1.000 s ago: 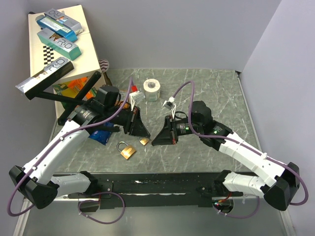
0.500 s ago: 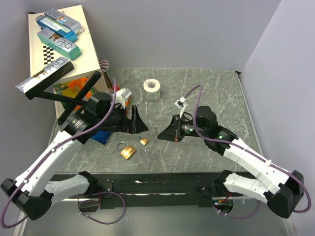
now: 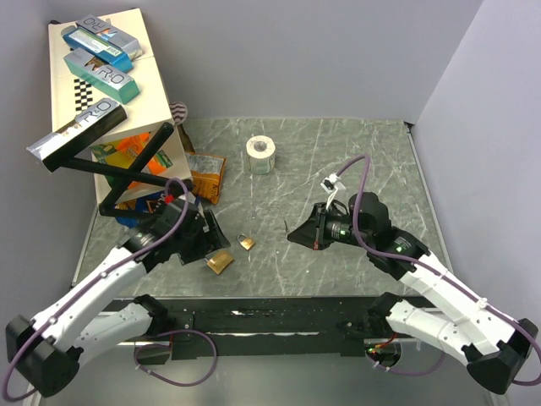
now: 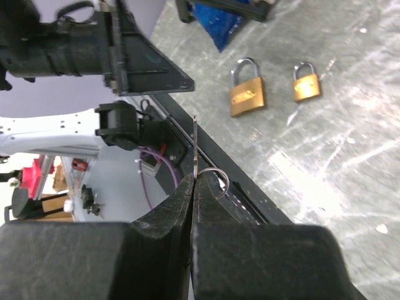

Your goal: Unlock with the key

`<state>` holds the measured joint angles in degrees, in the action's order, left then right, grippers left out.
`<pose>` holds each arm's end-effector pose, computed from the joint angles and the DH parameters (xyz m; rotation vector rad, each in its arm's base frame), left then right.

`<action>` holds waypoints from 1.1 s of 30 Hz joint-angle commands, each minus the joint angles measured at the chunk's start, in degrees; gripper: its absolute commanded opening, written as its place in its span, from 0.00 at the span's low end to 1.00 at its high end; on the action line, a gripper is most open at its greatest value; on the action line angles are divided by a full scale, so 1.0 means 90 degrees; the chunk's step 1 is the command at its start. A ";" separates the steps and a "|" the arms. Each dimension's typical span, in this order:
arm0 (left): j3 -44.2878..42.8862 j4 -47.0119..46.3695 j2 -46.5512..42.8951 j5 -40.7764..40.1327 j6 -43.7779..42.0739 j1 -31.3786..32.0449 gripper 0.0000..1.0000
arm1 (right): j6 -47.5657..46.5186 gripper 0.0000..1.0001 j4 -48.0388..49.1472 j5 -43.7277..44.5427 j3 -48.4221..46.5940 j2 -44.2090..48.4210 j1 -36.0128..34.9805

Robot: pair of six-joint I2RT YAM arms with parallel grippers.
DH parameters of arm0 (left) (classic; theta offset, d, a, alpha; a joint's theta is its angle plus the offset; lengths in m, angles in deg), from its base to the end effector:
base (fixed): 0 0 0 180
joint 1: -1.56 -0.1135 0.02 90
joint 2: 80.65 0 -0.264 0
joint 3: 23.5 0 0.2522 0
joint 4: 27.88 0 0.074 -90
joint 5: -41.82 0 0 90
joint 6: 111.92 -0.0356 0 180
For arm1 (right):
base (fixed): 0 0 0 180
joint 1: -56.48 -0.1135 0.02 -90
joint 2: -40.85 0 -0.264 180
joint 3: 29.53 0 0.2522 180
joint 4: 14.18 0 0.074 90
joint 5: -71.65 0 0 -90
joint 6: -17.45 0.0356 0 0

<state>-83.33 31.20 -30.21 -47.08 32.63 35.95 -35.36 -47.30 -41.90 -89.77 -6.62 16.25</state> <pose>0.1412 -0.0975 0.2746 -0.4408 2.5316 -0.6783 0.1339 0.1319 0.3267 -0.3602 2.0916 1.2554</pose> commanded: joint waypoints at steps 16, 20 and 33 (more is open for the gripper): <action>0.1251 -0.1696 0.1874 -0.0445 0.1479 0.0202 0.96 | -0.0557 0.00 -0.0535 -0.0303 -0.0578 -0.0390 0.0017; 0.1027 -0.1559 0.2393 -0.0718 0.1323 0.0212 0.95 | -0.0811 0.00 -0.0847 -0.0264 -0.0753 -0.0303 0.0017; -0.0330 -0.1530 0.4463 -0.1187 0.0210 0.0289 0.81 | -0.0988 0.00 -0.1072 -0.0177 -0.0773 -0.0078 0.0017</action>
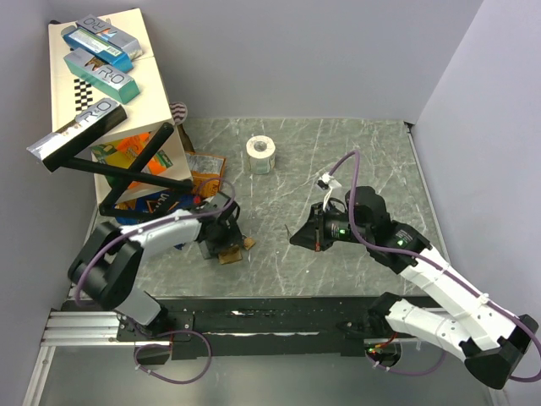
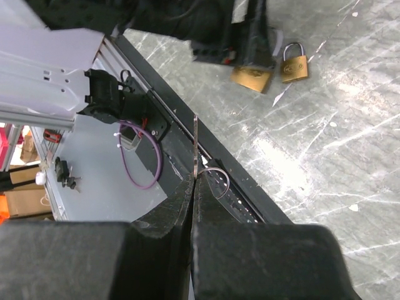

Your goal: Unlock with the key

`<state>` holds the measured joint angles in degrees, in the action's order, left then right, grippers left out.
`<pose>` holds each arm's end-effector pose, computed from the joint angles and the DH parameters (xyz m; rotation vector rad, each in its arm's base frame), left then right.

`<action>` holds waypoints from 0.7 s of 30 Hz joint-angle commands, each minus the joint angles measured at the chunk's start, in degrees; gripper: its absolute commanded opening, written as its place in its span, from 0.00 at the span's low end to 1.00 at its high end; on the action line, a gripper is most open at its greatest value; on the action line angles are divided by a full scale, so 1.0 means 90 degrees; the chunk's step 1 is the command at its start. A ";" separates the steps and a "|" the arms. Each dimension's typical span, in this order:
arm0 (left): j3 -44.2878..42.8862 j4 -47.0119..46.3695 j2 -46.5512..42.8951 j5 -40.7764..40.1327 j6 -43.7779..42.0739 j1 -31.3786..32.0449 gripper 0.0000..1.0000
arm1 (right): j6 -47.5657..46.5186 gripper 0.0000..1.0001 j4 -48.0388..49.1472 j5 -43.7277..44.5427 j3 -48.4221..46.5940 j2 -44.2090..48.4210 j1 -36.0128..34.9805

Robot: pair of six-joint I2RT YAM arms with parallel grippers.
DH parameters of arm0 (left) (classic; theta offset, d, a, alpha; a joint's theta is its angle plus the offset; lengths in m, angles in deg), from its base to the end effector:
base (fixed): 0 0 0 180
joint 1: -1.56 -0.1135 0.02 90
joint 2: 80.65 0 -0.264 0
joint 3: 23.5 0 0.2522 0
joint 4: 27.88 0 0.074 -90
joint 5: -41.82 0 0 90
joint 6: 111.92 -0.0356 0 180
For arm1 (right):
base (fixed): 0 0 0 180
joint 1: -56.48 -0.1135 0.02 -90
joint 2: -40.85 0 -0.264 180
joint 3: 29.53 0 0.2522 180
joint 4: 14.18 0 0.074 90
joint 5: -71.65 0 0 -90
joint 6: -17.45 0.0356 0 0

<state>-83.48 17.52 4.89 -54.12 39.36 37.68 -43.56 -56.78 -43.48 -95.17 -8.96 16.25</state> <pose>0.2144 -0.1519 0.1645 -0.6413 2.7603 -0.2600 0.1331 0.1324 0.3361 -0.5133 2.1492 1.1669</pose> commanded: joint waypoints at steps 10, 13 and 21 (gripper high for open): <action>-0.0753 0.0390 0.0983 -0.0707 -0.0861 0.0996 0.83 | -0.0067 0.00 0.0109 -0.0128 -0.0125 0.0065 0.0026; -0.0871 0.0596 0.1179 -0.0854 -0.0910 0.1240 0.84 | -0.0019 0.00 0.0167 -0.0177 -0.0056 0.0065 0.0026; -0.0568 0.0470 0.1297 -0.0679 -0.0793 0.1270 0.83 | -0.0077 0.00 0.0109 -0.0060 -0.0076 0.0114 0.0026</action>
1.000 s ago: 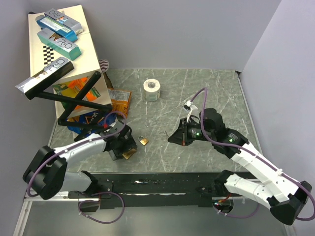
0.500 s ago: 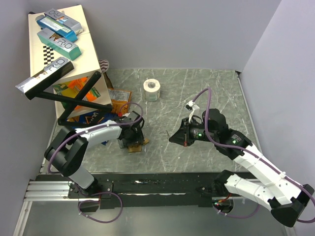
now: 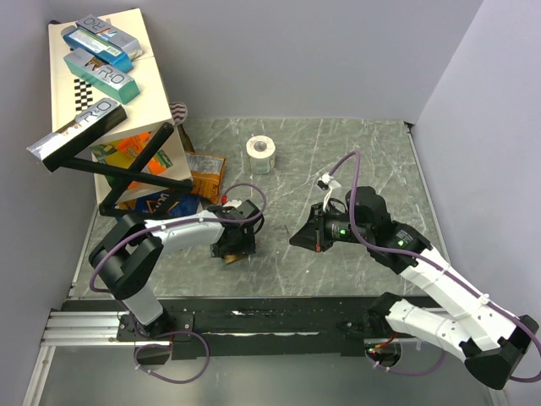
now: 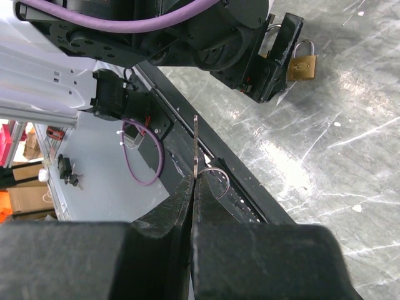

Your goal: Unlock with the key

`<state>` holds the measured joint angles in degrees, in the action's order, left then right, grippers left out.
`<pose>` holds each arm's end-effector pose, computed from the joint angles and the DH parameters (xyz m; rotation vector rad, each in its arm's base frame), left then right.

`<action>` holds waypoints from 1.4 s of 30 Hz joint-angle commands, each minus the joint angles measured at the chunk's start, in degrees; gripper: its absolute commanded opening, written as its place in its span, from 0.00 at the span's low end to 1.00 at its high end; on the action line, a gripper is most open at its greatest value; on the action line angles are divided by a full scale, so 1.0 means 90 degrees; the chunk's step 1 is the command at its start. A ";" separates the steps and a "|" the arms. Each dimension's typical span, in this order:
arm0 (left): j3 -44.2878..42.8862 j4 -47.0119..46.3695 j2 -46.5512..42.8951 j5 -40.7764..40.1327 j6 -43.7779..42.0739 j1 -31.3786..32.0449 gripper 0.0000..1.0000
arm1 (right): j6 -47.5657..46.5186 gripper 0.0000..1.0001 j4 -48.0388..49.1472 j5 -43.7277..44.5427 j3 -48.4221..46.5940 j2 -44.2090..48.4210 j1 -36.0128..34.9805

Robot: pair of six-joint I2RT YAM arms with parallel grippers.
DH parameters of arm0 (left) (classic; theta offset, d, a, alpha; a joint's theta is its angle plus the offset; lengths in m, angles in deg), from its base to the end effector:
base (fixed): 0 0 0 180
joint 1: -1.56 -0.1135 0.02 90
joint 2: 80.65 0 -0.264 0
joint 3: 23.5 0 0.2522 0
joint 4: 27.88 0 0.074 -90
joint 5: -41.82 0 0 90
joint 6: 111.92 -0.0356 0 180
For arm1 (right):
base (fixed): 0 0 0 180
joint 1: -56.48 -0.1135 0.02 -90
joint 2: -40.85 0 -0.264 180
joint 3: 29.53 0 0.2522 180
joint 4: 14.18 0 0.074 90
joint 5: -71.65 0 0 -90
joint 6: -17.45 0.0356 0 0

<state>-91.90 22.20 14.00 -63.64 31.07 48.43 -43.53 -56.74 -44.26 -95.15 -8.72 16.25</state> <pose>0.2074 -0.2075 0.1598 -0.1938 2.7767 -0.0121 0.1320 0.1320 0.3369 -0.5229 2.1443 1.1818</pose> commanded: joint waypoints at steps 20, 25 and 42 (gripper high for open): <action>0.0728 -0.0822 0.0558 0.1015 0.0752 -0.0091 0.19 | -0.0567 0.00 0.0591 -0.0148 0.0673 -0.0118 0.0026; 0.0777 -0.1066 0.0236 0.1239 0.0996 -0.0169 0.01 | -0.0675 0.00 0.1118 -0.0499 0.0898 -0.0829 0.0026; 0.1705 -0.1848 -0.0898 0.2108 0.1046 -0.0989 0.01 | 0.0867 0.00 0.4985 -0.1076 0.1826 -0.3994 -0.0588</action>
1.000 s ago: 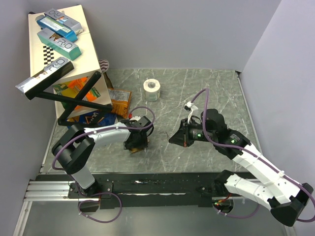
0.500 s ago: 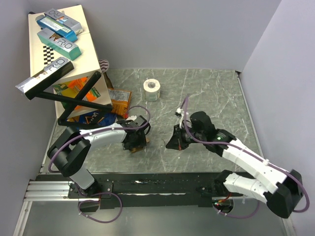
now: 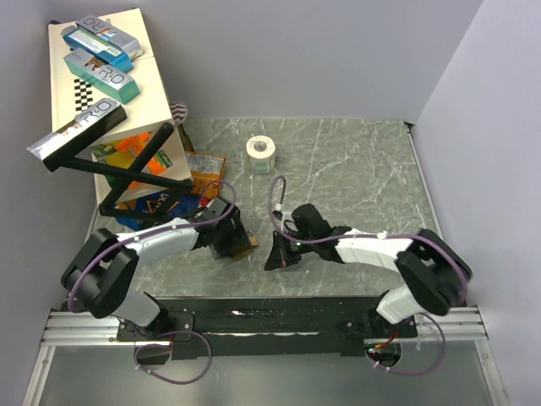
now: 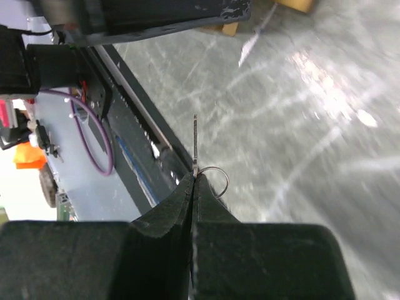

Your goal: Unlock with the key

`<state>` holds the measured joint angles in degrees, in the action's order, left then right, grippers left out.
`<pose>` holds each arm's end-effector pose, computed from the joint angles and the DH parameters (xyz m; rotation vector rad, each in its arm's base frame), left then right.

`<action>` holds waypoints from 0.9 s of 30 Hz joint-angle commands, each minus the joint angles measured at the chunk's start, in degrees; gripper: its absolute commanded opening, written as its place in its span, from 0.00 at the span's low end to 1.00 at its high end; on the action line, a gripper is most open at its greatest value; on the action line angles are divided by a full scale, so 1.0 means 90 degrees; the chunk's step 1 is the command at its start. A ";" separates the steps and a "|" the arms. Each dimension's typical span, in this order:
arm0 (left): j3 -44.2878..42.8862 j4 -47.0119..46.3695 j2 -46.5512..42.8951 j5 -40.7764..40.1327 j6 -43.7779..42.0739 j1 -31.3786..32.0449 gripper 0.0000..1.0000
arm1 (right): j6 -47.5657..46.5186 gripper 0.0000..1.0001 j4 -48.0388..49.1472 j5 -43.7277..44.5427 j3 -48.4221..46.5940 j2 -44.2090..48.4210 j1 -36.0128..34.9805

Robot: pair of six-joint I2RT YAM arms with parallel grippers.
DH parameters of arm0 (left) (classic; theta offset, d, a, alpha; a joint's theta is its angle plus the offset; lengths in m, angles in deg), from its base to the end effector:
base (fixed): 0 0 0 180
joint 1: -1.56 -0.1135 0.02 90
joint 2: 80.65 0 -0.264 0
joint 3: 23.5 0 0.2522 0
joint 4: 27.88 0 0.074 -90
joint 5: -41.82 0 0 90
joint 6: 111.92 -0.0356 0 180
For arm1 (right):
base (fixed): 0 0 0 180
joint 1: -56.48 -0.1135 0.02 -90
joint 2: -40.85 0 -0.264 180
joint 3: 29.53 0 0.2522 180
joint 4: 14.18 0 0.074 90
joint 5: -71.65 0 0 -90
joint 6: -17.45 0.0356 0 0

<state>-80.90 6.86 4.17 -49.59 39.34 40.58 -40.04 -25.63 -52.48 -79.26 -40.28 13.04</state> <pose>0.2113 -0.1701 0.1634 -0.5421 2.7142 -0.5047 0.1826 0.2004 0.1726 -0.5800 2.4934 1.2952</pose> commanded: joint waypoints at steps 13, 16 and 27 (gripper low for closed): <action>0.0542 -0.0202 0.0420 0.0967 -0.0126 -0.0117 0.01 | 0.1504 0.00 0.2655 0.0501 0.0129 -0.1797 -0.0535; 0.0513 -0.0162 0.0410 0.0938 -0.0195 -0.0127 0.01 | 0.1592 0.00 0.2654 0.0608 0.0129 -0.1856 -0.0544; 0.0493 -0.0104 0.0478 0.0889 -0.0351 -0.0176 0.01 | 0.1700 0.00 0.3356 0.0521 0.0422 -0.1729 -0.0544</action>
<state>-79.02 0.60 4.76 -40.04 38.70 39.07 -25.41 -1.88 -47.17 -76.42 -56.65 8.47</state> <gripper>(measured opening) 0.713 0.009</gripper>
